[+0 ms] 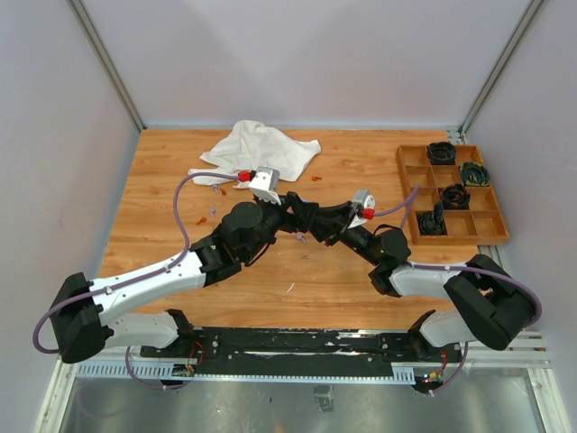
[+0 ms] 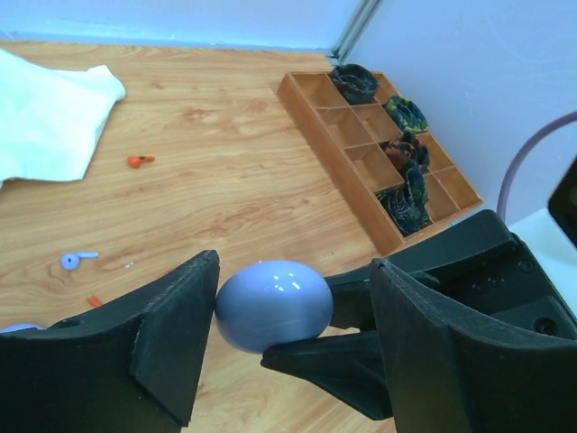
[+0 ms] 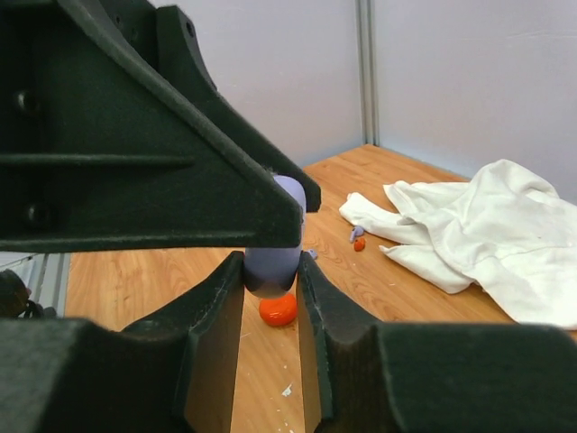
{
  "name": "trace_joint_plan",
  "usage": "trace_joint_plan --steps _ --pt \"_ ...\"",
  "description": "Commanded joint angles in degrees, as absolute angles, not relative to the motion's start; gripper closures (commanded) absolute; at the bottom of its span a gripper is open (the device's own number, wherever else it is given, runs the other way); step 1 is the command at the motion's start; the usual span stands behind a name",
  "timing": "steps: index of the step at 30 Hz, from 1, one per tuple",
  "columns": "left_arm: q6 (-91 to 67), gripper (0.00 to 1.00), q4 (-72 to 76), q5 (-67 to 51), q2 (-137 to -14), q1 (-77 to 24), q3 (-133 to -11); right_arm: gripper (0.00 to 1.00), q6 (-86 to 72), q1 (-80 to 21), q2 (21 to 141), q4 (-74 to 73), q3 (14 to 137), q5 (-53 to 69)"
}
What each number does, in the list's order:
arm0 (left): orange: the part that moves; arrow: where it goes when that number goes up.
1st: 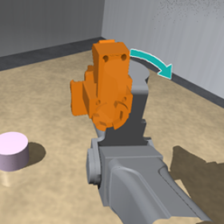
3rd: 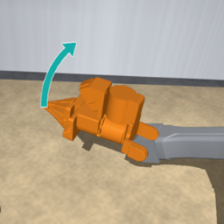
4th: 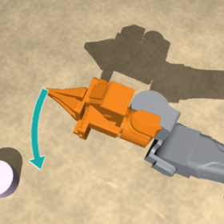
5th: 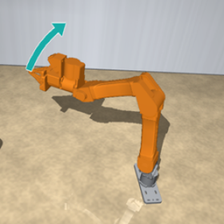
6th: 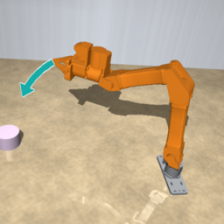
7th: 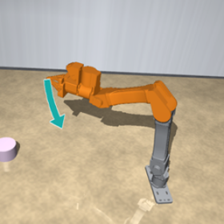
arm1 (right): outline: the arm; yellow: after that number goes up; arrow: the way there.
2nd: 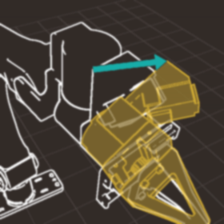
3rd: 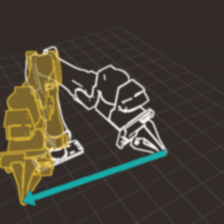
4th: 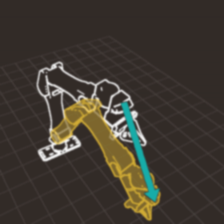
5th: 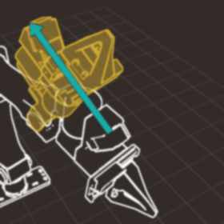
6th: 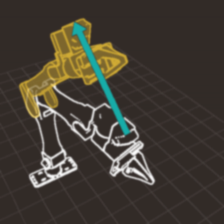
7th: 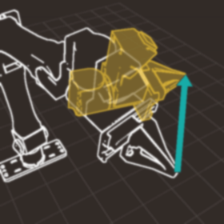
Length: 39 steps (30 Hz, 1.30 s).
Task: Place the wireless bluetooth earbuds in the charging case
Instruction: Pick up the charging case at the center of the board.
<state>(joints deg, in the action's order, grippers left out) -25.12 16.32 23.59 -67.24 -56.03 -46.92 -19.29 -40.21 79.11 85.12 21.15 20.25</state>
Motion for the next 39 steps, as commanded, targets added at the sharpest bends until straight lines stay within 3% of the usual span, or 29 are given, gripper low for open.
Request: trace_joint_plan --steps 1,6,11,22,34,39 --pt "-20.64 0.25 19.83 19.81 -63.98 -56.39 -46.47 0.99 -21.32 -38.7 78.16 88.39 22.73 24.92" --pt "-15.22 0.19 20.76 13.75 -61.84 -55.3 -45.67 0.99 -24.92 -35.57 77.41 88.36 22.53 28.85" --pt "-16.33 0.18 23.52 -2.33 -58.72 -46.94 -42.62 0.99 -27.92 -33.08 75.64 88.39 22.33 32.74" --pt "-25.97 0.23 42.28 -30.82 -58.72 -36.13 -34.25 0.99 -32.59 -31.12 71.04 88.39 21.87 37.3" --pt "-31.84 0.33 54.28 -33.74 -60.69 -35.16 -30.11 0.99 -36.24 -30.94 68.66 88.5 21.35 40.68" --pt "-30.91 0.36 52.65 -32.94 -61.07 -35.16 -30.63 0.99 -37.62 -31.02 69.28 88.47 22.05 42.8"
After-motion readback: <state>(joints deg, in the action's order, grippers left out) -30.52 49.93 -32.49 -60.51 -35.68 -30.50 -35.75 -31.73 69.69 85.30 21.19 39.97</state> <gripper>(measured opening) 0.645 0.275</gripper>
